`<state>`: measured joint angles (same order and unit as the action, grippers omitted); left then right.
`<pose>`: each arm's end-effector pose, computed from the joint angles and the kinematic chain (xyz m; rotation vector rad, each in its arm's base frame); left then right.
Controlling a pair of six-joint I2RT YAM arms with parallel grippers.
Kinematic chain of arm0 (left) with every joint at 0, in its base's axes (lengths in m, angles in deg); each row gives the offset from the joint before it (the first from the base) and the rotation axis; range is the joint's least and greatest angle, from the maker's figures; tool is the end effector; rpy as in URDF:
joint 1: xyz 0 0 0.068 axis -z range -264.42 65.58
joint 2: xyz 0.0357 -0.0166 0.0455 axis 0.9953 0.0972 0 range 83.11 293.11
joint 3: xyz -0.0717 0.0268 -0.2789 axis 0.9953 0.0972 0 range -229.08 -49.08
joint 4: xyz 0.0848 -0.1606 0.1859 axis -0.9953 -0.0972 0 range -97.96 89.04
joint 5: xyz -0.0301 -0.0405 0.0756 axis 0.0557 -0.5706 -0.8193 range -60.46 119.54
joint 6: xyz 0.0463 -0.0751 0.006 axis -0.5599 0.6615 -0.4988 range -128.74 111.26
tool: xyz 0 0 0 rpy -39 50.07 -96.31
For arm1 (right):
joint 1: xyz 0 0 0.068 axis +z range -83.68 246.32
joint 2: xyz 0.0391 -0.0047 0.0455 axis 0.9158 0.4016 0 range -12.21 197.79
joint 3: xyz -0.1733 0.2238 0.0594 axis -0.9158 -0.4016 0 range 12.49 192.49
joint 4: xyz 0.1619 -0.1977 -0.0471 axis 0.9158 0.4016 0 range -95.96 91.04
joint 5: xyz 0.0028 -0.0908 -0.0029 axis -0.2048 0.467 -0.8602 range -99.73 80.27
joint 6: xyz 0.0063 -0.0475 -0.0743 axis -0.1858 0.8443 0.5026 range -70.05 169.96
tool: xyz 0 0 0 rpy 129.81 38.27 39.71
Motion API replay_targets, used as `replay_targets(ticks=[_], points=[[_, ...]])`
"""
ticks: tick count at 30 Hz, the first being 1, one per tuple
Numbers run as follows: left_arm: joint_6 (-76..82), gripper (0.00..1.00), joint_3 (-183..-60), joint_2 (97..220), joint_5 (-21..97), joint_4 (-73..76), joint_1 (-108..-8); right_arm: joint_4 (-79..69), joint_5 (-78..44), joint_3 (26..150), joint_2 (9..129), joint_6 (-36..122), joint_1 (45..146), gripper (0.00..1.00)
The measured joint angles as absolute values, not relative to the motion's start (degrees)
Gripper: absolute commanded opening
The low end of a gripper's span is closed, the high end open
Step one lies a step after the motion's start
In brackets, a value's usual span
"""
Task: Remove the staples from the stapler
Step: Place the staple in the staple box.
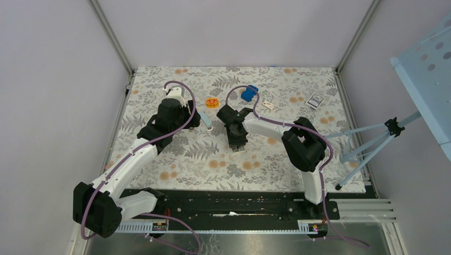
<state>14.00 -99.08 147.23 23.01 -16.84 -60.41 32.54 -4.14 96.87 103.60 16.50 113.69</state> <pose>0.2591 -0.1055 0.2890 -0.0462 2.1122 -0.3731 0.2992 0.3137 0.1478 -0.3155 2.7866 0.2174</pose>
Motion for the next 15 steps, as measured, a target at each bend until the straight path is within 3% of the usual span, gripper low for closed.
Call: replay_targets(ticks=[15], points=[[14.00,0.68,-99.08,147.23,23.17,-16.84,-60.43,32.54,-4.19,96.87,103.23,16.63,113.69,0.35]])
